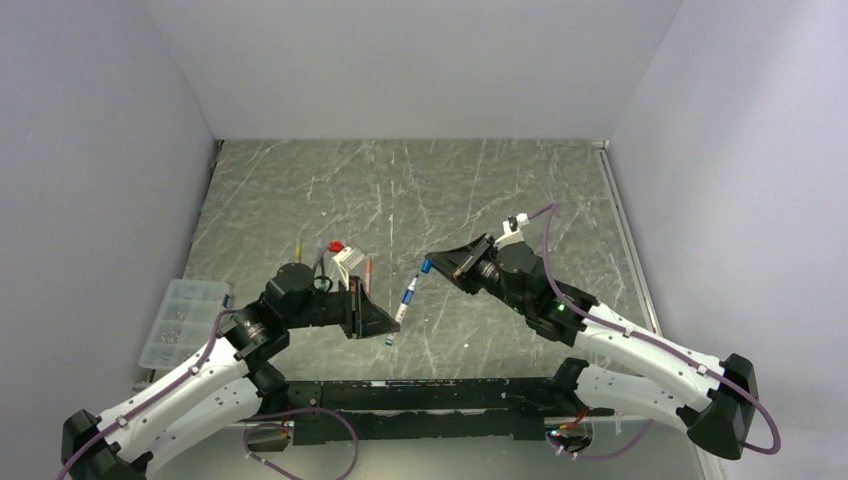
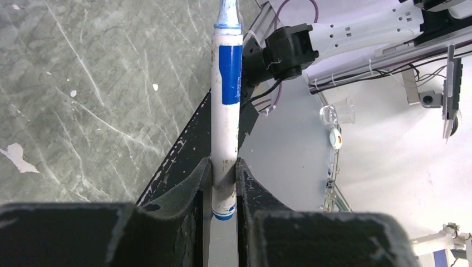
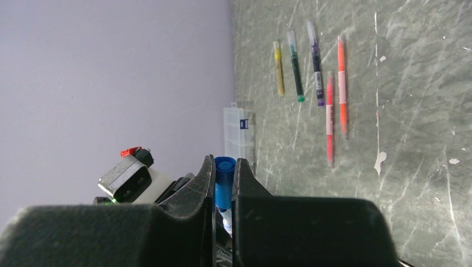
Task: Insert the pens into the pen caps
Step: Insert the pen cap onto the pen.
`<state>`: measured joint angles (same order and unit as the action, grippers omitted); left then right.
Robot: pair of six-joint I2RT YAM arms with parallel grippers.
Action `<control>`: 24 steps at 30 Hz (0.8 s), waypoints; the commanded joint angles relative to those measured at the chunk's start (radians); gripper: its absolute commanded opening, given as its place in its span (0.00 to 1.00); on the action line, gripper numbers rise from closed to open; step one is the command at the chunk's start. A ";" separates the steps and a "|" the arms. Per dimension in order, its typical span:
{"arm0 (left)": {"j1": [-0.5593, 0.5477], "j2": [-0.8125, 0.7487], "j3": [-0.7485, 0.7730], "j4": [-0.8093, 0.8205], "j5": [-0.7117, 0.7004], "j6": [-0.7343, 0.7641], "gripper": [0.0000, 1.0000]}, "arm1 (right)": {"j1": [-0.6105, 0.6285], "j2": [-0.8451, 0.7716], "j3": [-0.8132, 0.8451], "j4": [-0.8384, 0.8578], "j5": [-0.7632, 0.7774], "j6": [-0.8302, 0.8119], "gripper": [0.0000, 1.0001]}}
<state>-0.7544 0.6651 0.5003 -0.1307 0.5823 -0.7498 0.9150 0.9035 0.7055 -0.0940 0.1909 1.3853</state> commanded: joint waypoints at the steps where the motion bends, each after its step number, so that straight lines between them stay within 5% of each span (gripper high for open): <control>1: -0.003 0.004 0.000 0.062 0.049 -0.006 0.00 | -0.002 0.015 0.028 0.085 0.016 0.002 0.00; 24: -0.002 0.016 0.028 0.020 0.018 0.023 0.00 | -0.002 0.034 0.027 0.141 -0.039 -0.077 0.00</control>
<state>-0.7544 0.6933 0.4988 -0.1207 0.6048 -0.7452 0.9150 0.9535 0.7059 -0.0109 0.1696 1.3373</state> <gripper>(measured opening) 0.208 0.076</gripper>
